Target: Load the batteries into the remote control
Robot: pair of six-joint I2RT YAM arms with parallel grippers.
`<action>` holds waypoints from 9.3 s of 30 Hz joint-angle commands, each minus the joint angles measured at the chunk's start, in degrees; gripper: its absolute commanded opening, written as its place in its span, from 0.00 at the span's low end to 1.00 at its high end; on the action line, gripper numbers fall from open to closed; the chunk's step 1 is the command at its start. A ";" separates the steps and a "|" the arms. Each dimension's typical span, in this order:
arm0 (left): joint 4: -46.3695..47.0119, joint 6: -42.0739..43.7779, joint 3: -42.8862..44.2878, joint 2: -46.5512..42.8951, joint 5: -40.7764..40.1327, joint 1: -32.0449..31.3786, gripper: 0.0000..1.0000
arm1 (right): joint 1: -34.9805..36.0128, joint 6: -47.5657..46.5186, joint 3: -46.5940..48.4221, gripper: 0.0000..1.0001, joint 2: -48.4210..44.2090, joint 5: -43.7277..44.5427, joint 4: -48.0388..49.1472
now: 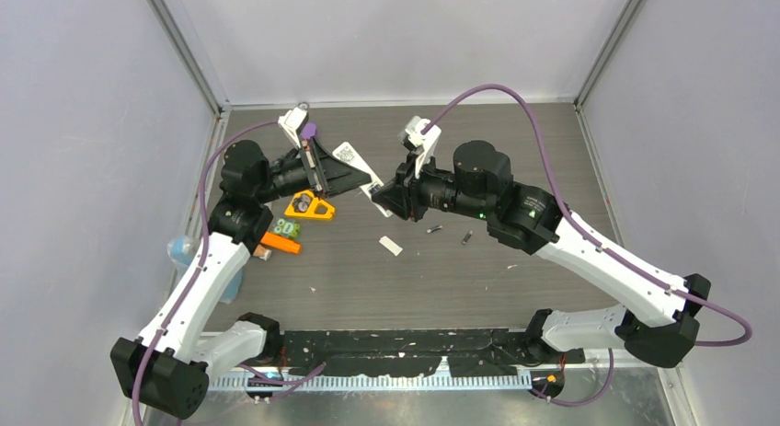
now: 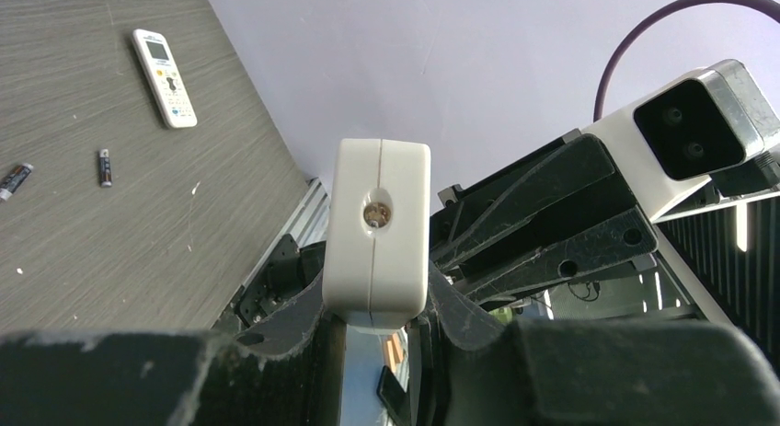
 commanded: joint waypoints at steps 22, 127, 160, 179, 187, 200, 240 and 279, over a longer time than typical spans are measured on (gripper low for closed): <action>5.67 -1.67 -1.02 -1.70 -0.09 0.31 0.00 | 0.55 6.81 1.60 0.36 -2.35 6.46 3.03; -11.19 18.26 -8.63 -2.56 -30.41 5.33 0.00 | -8.05 27.72 -12.67 0.87 -2.06 10.74 -5.14; -32.79 28.61 -12.54 -14.13 -46.94 7.78 0.00 | 14.61 -15.76 -20.08 0.60 25.51 21.66 -4.62; -31.58 28.53 -11.20 -11.24 -41.76 12.11 0.00 | 14.54 -22.76 -17.45 0.61 32.47 18.54 1.31; -31.67 28.59 -11.25 -11.45 -41.44 12.91 0.00 | 13.32 -23.97 -15.69 0.58 34.35 16.60 2.01; -33.67 30.62 -9.82 -11.20 -42.29 14.56 0.00 | 7.98 -30.67 -10.64 0.54 38.68 0.51 -5.15; -4.63 8.86 -16.00 -7.76 -10.45 12.72 0.00 | 0.55 -1.77 -4.84 0.06 5.60 6.23 0.90; 35.63 -13.33 -13.60 -0.58 3.79 9.19 0.00 | 1.51 -7.95 6.00 0.09 9.18 2.48 0.49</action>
